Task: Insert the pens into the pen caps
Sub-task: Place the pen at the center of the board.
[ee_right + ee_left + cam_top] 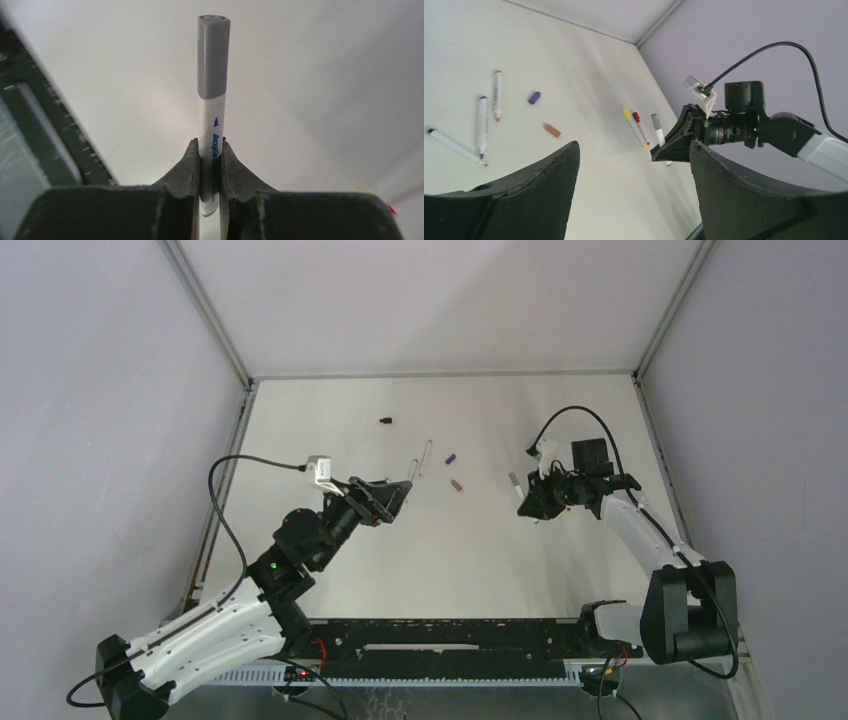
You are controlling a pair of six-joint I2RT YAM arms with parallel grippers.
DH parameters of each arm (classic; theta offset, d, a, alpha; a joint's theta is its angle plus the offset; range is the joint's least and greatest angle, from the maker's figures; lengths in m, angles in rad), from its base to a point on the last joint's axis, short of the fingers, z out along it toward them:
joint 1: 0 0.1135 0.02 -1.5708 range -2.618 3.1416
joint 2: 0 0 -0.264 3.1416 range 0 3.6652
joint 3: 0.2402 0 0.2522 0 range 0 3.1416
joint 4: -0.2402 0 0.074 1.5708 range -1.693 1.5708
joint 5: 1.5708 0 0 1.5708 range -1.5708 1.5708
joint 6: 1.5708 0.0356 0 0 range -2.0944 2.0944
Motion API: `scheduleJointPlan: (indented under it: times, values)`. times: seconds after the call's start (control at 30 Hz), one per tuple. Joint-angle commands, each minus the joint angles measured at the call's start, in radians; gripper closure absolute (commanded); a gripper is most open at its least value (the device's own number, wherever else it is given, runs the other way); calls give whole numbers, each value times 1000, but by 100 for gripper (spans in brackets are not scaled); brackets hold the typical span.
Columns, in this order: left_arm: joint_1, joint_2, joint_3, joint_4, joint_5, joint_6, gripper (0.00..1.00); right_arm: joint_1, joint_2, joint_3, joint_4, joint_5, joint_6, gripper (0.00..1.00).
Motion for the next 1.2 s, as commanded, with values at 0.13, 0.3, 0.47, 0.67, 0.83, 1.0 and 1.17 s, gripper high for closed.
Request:
scheduleJointPlan:
  times: [0.13,0.3,0.47,0.67,0.83,1.0,1.17]
  values:
    - [12,-12,-41,7,-102,-25,17,-27,127,-17,248,412,179,83]
    - [12,-4,-34,-20,-109,-39,17,-29,185,-2,250,460,197,80]
    - [13,-4,-39,-18,-110,-43,17,-32,270,35,207,500,198,78]
    - [14,1,-41,-16,-111,-43,17,-36,333,65,191,568,211,70]
    - [16,8,-41,-14,-108,-44,18,-44,342,71,191,592,217,64]
    - [16,16,-38,-12,-105,-43,18,-62,329,74,190,590,221,63]
    - [17,21,-37,-17,-104,-43,18,-99,274,77,179,512,226,63]
